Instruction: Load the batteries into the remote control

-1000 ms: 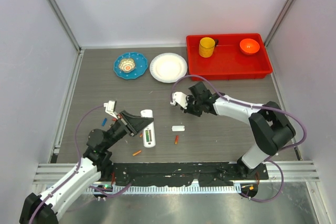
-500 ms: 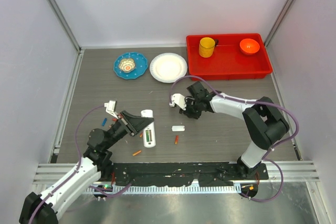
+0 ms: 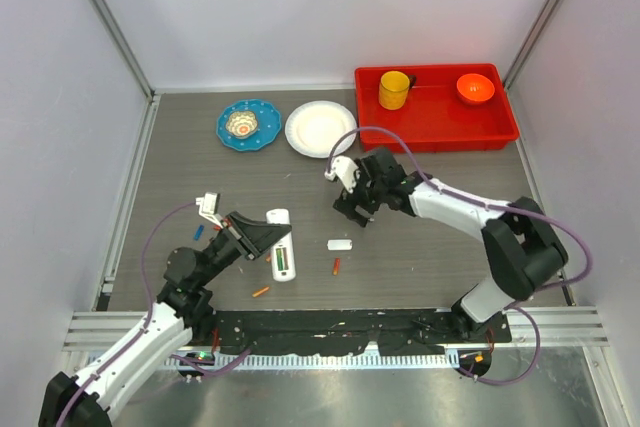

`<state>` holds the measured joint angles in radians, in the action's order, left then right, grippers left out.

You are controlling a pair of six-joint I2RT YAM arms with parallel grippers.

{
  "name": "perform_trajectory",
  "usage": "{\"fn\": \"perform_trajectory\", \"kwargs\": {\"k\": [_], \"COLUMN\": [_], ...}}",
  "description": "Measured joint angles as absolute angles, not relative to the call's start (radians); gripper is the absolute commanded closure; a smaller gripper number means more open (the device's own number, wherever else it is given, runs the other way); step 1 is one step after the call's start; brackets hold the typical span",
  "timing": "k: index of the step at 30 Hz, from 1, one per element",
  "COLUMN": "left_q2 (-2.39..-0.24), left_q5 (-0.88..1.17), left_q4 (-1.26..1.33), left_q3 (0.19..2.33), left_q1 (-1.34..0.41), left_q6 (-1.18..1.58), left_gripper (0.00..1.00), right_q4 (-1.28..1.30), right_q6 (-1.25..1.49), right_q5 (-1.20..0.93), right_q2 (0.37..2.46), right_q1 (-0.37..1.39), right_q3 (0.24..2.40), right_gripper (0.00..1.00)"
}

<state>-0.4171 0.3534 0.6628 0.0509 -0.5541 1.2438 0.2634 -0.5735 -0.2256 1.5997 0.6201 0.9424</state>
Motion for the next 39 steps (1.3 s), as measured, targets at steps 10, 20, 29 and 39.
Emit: {"fn": "perform_trajectory", "kwargs": {"k": [10, 20, 29, 39], "left_q2": [-0.437, -0.484, -0.518, -0.561], "left_q5": [0.339, 0.328, 0.313, 0.314], "left_q4": [0.657, 0.653, 0.653, 0.654], "left_q3": [0.051, 0.051, 0.051, 0.051], "left_q1": [-0.554, -0.554, -0.554, -0.554], "left_q6": [1.233, 1.217, 1.211, 1.209], "left_gripper": [1.00, 1.00, 1.00, 1.00], "right_q4": [0.016, 0.149, 0.190, 0.262], "right_q6": [0.118, 0.607, 0.759, 0.841], "right_q5": [-0.027, 0.340, 0.479, 0.393], "right_q2": [1.365, 1.280, 1.249, 1.392], "right_q1": [0.609, 0.625, 0.530, 0.580], "right_q3": [0.933, 0.837, 0.773, 0.816], "right_gripper": [0.03, 0.03, 0.03, 0.06]}}
